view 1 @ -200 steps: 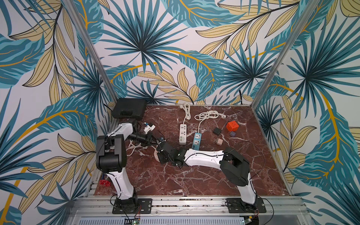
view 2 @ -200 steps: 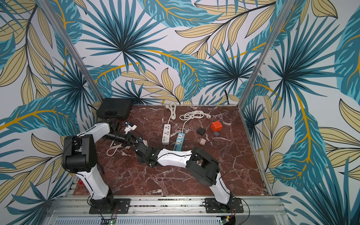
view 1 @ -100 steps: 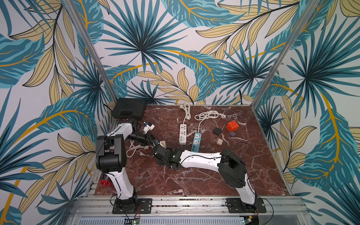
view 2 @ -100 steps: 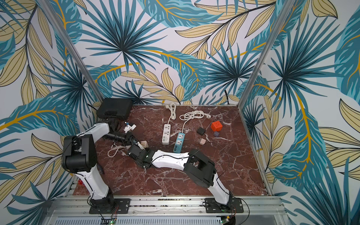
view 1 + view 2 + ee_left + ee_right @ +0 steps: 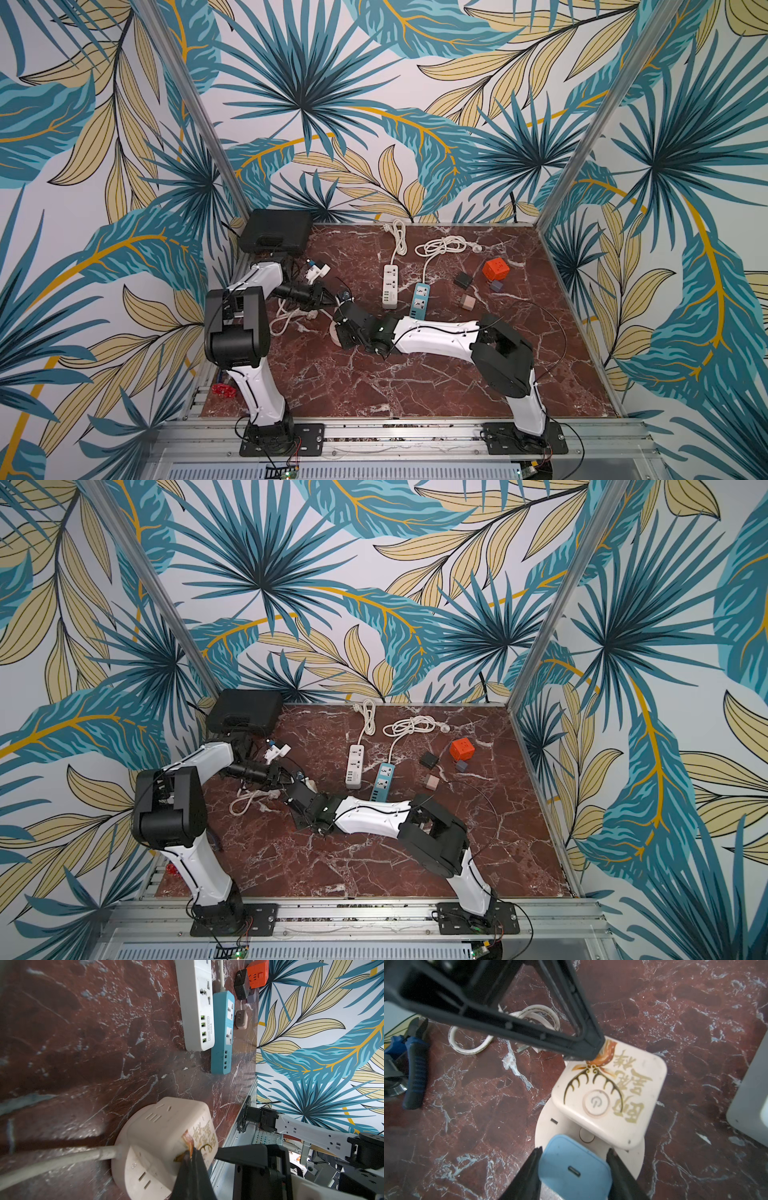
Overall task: Pull the plug off the socket
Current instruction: Remove the plug from the socket.
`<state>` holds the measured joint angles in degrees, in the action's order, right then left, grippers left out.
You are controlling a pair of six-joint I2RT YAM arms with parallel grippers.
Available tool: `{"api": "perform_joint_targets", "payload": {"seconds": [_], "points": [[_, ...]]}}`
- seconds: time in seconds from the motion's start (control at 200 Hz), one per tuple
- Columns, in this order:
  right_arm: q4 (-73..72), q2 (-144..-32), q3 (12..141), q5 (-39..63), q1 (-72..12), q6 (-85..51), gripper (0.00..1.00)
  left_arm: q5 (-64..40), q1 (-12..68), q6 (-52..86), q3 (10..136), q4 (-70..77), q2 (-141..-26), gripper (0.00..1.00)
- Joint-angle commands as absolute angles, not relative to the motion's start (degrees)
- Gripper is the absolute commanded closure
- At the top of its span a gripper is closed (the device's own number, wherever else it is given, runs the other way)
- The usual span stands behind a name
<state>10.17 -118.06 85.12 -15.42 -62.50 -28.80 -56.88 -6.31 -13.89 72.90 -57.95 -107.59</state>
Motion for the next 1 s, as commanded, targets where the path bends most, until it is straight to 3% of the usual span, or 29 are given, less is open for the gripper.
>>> {"api": "perform_joint_targets", "payload": {"seconds": [0.0,0.501,0.997], "points": [[5.6,-115.1,84.0,-17.1,-61.7,-32.0,0.87,-46.9,-6.5,-14.8,71.3,-57.7,-110.3,1.00],[11.4,-120.1,89.5,-29.9,-65.4,-21.3,0.88,-46.7,-6.5,-14.8,71.3,-57.6,-110.5,1.00],[2.5,-114.5,81.9,-22.7,-62.4,-29.1,0.88,-46.8,-6.5,-14.8,71.3,-57.7,-110.4,1.00]]}}
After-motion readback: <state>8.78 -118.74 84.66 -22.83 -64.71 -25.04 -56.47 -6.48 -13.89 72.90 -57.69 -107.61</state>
